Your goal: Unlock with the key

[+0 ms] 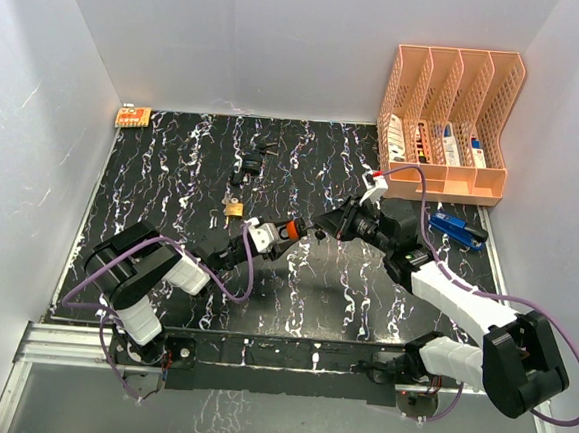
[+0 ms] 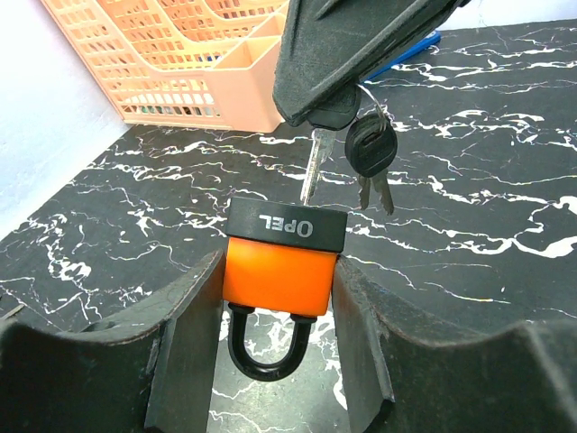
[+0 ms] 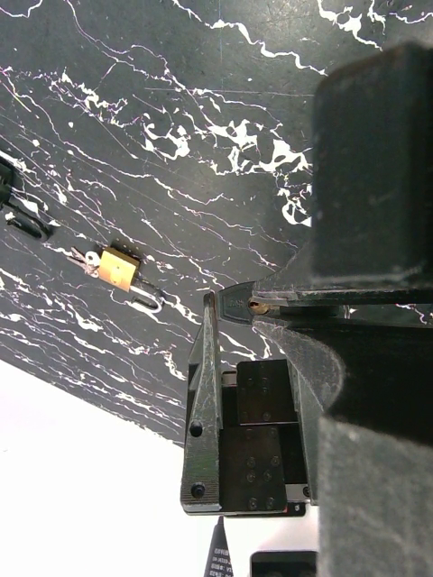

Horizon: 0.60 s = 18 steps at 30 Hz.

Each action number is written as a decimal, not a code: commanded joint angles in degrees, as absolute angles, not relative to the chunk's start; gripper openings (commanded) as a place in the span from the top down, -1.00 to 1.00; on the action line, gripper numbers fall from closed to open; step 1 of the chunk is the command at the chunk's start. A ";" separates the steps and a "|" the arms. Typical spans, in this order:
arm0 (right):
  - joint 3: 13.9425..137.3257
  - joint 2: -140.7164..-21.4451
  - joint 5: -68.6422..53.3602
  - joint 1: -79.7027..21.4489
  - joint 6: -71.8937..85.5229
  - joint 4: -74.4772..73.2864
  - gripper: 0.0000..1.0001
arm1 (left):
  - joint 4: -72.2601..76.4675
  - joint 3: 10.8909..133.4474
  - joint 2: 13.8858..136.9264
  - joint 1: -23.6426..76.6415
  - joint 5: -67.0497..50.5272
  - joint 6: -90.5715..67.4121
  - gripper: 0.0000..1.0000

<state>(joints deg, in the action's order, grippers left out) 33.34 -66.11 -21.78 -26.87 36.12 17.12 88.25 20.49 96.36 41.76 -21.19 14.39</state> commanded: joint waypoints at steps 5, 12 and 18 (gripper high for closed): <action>35.96 -65.60 -19.99 -27.26 36.02 19.60 1.00 | 94.38 19.68 94.87 42.56 -23.77 15.56 1.00; 36.02 -64.62 -19.63 -27.28 36.03 19.17 1.00 | 99.88 17.67 96.66 42.63 -23.75 14.82 1.00; 35.99 -64.75 -20.36 -27.32 36.03 19.22 1.00 | 98.25 19.06 96.18 42.63 -22.78 14.93 1.00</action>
